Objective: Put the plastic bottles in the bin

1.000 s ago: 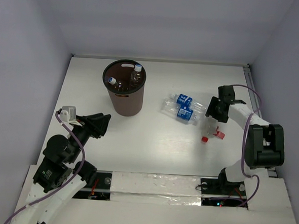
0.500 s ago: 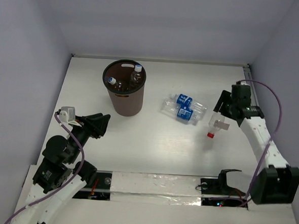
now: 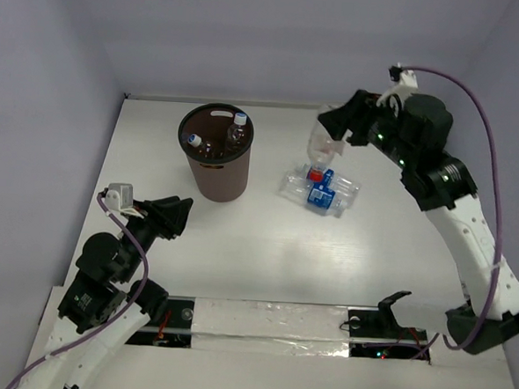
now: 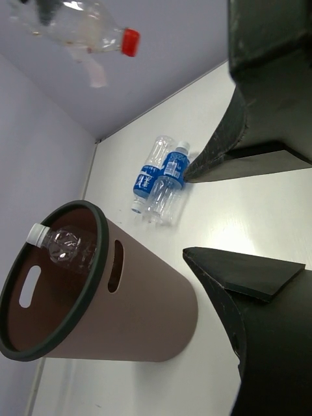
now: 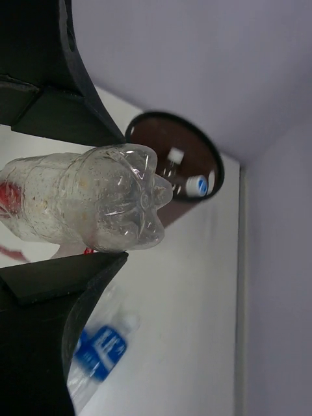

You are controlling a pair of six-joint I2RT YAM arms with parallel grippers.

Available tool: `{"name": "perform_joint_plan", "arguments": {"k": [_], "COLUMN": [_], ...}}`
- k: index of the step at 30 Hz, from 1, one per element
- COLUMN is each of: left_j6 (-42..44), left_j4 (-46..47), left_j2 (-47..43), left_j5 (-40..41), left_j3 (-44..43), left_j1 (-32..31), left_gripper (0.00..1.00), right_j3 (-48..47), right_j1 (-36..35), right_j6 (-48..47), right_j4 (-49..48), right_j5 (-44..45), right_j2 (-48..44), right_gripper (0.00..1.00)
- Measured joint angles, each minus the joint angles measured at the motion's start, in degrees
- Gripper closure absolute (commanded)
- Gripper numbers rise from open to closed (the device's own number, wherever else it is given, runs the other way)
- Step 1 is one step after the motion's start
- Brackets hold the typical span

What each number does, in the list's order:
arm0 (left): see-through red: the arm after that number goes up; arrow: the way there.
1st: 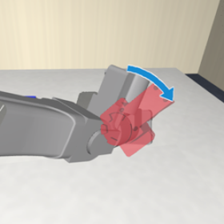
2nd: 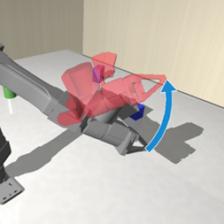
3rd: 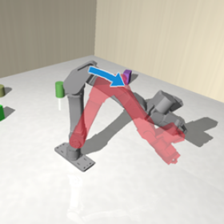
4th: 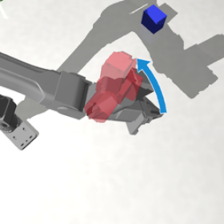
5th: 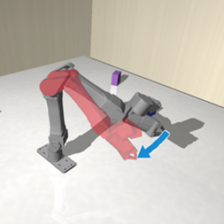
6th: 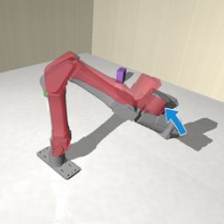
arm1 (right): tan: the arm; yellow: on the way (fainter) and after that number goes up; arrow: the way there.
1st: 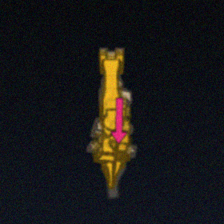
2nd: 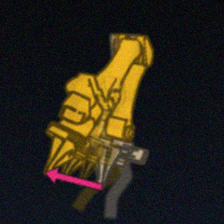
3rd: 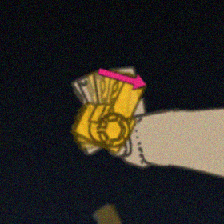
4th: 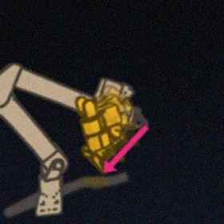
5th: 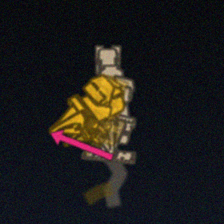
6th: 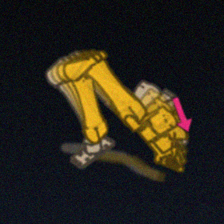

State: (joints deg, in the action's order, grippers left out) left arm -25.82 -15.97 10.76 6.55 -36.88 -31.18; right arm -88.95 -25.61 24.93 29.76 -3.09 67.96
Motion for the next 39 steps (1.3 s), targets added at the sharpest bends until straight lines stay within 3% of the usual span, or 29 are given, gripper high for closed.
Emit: {"name": "perform_joint_plan", "arguments": {"k": [10,20,28,33,39], "left_j6": [-0.22,-0.24,-0.24,-0.24,-0.37], "left_j4": [-0.17,-0.17,-0.17,-0.15,-0.15], "left_j2": [0.83,1.22,1.25,1.64,2.80], "left_j5": [0.63,1.64,1.92,1.81,1.86], "left_j3": [0.00,0.00,0.00,0.00,0.00], "left_j1": [0.04,0.13,1.07,2.78,3.72], "left_gripper": [0.59,0.59,0.59,0.59,0.57], "right_j3": [-14.69,-33.83,-26.53,-17.29,-9.31], "right_j1": [-10.29,-20.46,-22.82,-23.26,-24.22], "right_j6": [-0.92,-11.15,-15.58,-17.00,-16.55], "right_j4": [-20.22,-30.64,-38.14,-44.48,-47.34], "right_j5": [1.88,9.66,12.72,15.26,16.41], "right_j2": [22.40,46.38,49.48,49.05,46.58], "right_gripper": [0.49,0.49,0.42,0.21,0.07]}}
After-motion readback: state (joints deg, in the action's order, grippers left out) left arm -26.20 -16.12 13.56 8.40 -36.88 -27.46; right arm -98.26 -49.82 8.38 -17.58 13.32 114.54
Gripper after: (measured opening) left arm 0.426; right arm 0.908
